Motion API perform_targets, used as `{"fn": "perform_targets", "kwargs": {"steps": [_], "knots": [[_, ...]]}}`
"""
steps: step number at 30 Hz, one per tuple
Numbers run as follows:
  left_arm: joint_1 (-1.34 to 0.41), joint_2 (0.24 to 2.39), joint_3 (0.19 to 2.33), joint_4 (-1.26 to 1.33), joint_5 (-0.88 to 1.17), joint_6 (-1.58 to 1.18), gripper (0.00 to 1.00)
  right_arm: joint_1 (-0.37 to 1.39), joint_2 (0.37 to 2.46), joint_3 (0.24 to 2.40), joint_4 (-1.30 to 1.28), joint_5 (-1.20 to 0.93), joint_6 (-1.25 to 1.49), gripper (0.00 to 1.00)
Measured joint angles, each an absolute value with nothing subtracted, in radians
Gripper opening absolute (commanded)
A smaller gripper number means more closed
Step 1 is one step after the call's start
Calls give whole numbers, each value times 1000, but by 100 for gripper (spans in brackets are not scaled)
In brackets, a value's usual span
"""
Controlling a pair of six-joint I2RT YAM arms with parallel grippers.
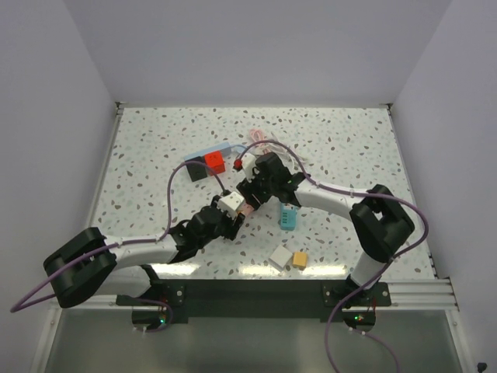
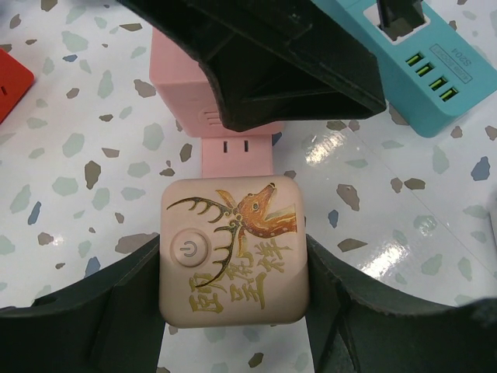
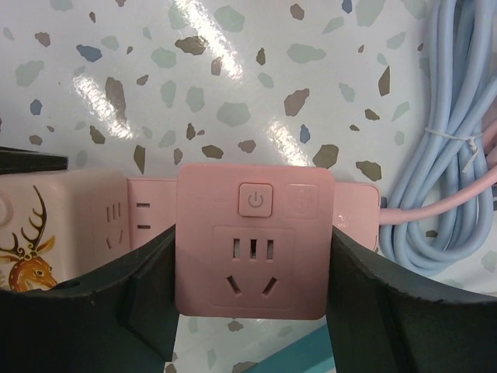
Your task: Insert the plug
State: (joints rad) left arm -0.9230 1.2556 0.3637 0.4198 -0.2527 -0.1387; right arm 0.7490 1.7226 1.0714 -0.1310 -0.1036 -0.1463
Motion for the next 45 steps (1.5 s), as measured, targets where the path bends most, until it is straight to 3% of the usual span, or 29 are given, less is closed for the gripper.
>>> {"fn": "perform_targets", "kwargs": {"steps": [45], "knots": [[-840, 1201, 362, 336, -228, -187, 0, 881, 1735, 730, 527, 189, 58, 0]]}}
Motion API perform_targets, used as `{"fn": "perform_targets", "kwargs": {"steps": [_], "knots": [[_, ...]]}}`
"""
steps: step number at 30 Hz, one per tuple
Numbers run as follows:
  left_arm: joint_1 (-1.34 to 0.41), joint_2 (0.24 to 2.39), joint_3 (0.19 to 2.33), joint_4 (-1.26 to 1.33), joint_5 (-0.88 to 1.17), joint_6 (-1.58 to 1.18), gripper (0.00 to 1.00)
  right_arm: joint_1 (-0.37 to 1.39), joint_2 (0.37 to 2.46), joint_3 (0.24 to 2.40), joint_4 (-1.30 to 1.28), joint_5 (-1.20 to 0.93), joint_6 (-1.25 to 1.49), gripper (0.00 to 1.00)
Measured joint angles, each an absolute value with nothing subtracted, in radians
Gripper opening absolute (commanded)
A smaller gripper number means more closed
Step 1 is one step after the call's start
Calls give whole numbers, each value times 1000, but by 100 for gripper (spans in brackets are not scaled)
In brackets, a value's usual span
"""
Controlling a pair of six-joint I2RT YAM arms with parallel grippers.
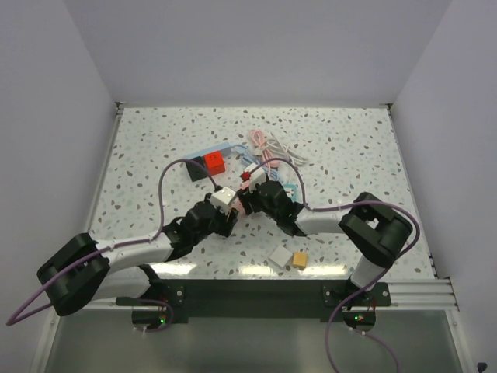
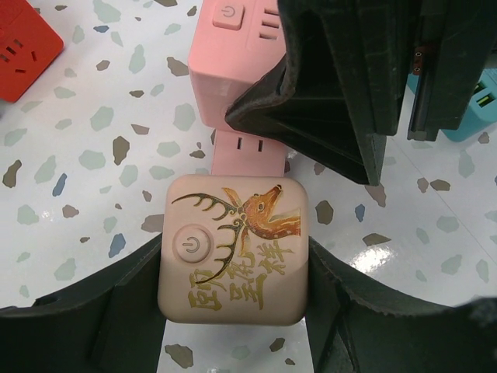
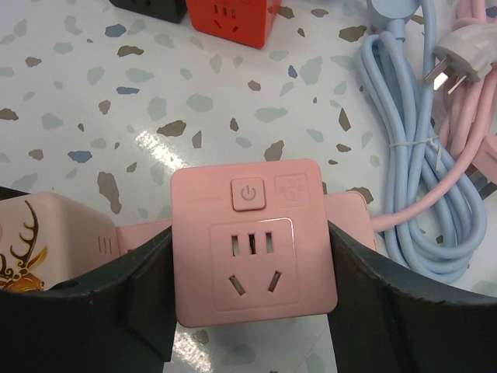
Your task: Insert the plug
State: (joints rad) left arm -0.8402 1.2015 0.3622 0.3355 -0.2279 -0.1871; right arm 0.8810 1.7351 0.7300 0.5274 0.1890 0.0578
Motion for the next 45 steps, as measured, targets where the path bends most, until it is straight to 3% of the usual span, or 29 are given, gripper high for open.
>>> {"fn": "perform_targets", "kwargs": {"steps": [7, 8, 10, 12, 14, 16, 17, 31, 38, 41, 42, 43, 45], "knots": [[-832, 1195, 362, 326, -223, -181, 0, 898, 1756, 719, 583, 226, 75, 0], [-832, 1195, 362, 326, -223, -181, 5, 899, 1760, 720, 588, 230, 78, 0], [-831, 1195, 364, 321, -226, -181, 27, 903, 1766, 723, 591, 243, 88, 0], [-831, 1195, 372, 306, -231, -181, 41, 906, 1772, 732, 588, 255, 97, 0], [-831, 1194, 385, 278, -234, -181, 73, 910, 1777, 748, 578, 268, 108, 0], [-831, 1185, 395, 258, -265, -195, 96, 916, 1783, 765, 561, 286, 125, 0], [-824, 1170, 399, 257, -286, -204, 100, 920, 1788, 775, 554, 301, 138, 0], [-828, 826, 392, 203, -438, -328, 100, 964, 1930, 1081, 310, 403, 245, 0], [-888, 769, 369, 180, -525, -361, 100, 967, 2030, 1261, 219, 379, 270, 0], [-900, 770, 363, 167, -553, -370, 100, 961, 2032, 1277, 188, 356, 271, 24], [-902, 770, 362, 164, -560, -375, 100, 959, 2029, 1279, 183, 349, 271, 46], [-905, 770, 362, 162, -566, -376, 100, 956, 2026, 1279, 176, 339, 271, 59], [-906, 769, 362, 163, -575, -379, 100, 950, 2019, 1278, 166, 317, 268, 66]]}}
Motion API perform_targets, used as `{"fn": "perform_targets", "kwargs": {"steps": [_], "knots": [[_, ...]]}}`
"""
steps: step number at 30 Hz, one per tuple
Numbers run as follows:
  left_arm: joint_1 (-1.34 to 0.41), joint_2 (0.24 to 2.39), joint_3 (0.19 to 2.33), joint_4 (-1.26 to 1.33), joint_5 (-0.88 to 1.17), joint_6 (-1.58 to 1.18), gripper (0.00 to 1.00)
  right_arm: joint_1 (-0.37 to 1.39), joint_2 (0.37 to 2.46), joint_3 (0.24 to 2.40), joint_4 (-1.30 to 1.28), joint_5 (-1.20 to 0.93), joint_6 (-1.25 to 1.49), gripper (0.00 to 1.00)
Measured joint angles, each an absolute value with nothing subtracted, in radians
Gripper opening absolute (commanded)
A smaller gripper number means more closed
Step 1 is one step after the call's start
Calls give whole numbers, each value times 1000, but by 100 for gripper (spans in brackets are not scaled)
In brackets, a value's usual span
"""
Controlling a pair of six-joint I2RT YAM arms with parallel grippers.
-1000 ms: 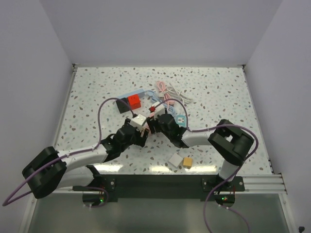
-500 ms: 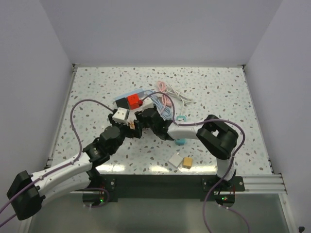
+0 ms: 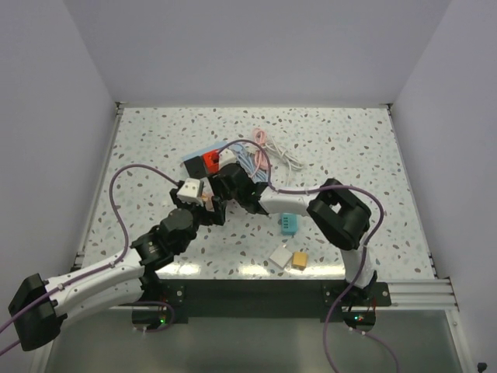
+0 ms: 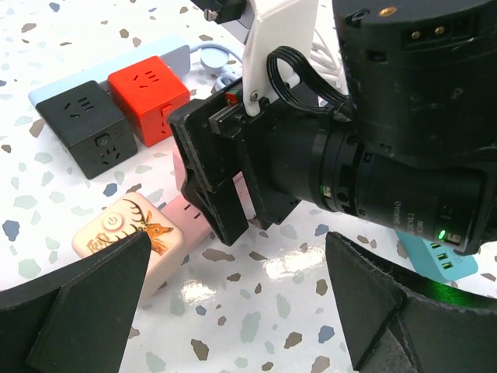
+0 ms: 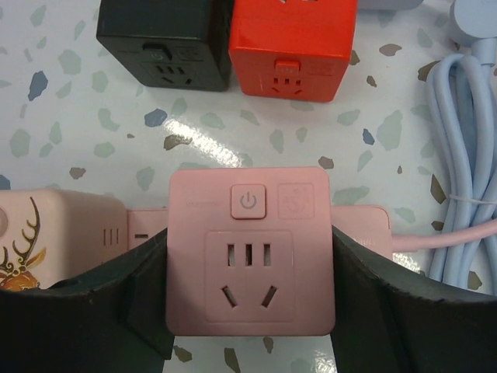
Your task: Insert the plug
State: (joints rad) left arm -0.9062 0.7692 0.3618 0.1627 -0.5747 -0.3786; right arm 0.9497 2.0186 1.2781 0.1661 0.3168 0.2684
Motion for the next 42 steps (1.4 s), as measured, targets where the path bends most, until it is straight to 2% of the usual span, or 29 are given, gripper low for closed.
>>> {"fn": "perform_targets", "kwargs": {"steps": [2, 3, 5, 6, 7, 13, 19, 26, 31, 42], "knots": [[-910, 768, 361, 164, -575, -375, 100, 939, 2008, 1270, 160, 284, 269, 67], [-912, 768, 361, 165, -575, -374, 100, 933, 2003, 1267, 157, 265, 269, 71], [-923, 768, 361, 171, -573, -369, 100, 917, 1994, 1267, 141, 215, 274, 82], [-928, 769, 361, 173, -573, -363, 100, 910, 1991, 1263, 132, 188, 279, 94], [-935, 771, 361, 177, -572, -356, 100, 901, 1985, 1257, 124, 160, 286, 98], [-964, 799, 361, 200, -573, -327, 100, 847, 1906, 1201, 116, 28, 290, 98], [-1034, 890, 361, 280, -570, -279, 99, 782, 1683, 1072, 113, -9, 289, 98], [-1187, 1140, 395, 343, -508, -224, 100, 631, 1410, 927, 69, 58, 292, 98], [-1298, 1303, 478, 363, -413, -217, 100, 587, 1272, 836, 13, 110, 295, 98], [-1345, 1372, 504, 403, -236, -282, 100, 570, 1127, 764, -52, 143, 299, 98]]}}
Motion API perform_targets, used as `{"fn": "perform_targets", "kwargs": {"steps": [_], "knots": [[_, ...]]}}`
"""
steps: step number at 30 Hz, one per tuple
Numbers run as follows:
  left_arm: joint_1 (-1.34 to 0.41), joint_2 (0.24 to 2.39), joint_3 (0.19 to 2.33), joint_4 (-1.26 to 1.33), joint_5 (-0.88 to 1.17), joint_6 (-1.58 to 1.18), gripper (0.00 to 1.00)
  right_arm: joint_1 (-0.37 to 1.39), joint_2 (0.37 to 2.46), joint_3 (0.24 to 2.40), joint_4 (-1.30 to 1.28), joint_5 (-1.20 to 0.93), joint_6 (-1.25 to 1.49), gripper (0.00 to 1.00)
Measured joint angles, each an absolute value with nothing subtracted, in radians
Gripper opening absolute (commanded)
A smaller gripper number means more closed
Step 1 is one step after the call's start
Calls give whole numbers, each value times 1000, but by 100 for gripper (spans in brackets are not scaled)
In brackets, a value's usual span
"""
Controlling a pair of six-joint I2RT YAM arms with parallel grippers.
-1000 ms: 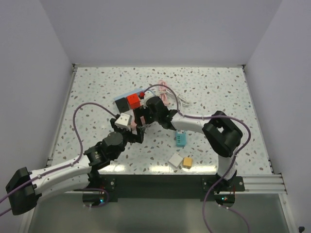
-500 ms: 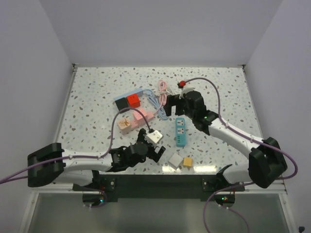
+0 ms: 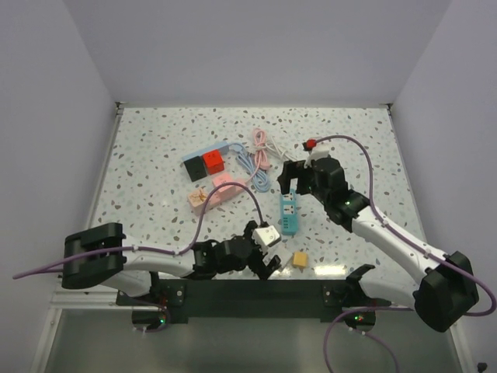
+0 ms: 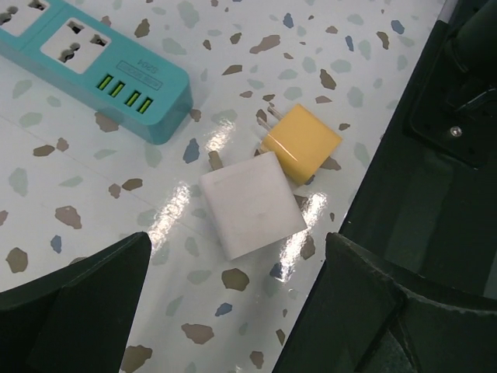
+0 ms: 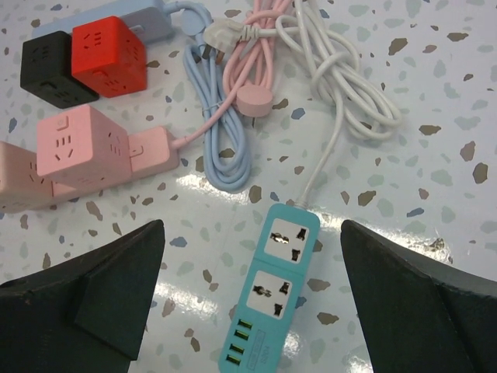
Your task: Insert the plug
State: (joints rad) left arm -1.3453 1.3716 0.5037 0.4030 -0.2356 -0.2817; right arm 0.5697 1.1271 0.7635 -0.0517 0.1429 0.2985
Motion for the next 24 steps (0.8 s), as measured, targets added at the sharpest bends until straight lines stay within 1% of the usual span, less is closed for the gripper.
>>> {"fn": "perform_targets", "kwargs": {"steps": [3, 8, 11, 16, 18, 20, 21, 24], "knots": [[-1352, 1405, 523, 403, -219, -308, 100, 569, 1124, 757, -57, 144, 299, 98], [-1371, 1522, 615, 368, -232, -360, 100, 569, 1123, 749, -62, 144, 299, 98], [-1382, 1544, 634, 350, -250, -384, 100, 569, 1108, 744, -69, 144, 299, 98], [-1385, 1576, 654, 307, -285, -406, 92, 569, 1077, 741, -72, 144, 299, 98], [-1387, 1598, 662, 290, -303, -411, 87, 569, 1066, 735, -72, 145, 298, 98], [-1390, 1622, 671, 270, -315, -412, 79, 568, 1059, 730, -75, 145, 298, 98], [-1391, 1633, 676, 266, -316, -411, 68, 568, 1055, 727, -78, 145, 298, 98], [-1394, 1665, 690, 272, -327, -406, 46, 568, 1048, 726, -83, 146, 298, 98]]}}
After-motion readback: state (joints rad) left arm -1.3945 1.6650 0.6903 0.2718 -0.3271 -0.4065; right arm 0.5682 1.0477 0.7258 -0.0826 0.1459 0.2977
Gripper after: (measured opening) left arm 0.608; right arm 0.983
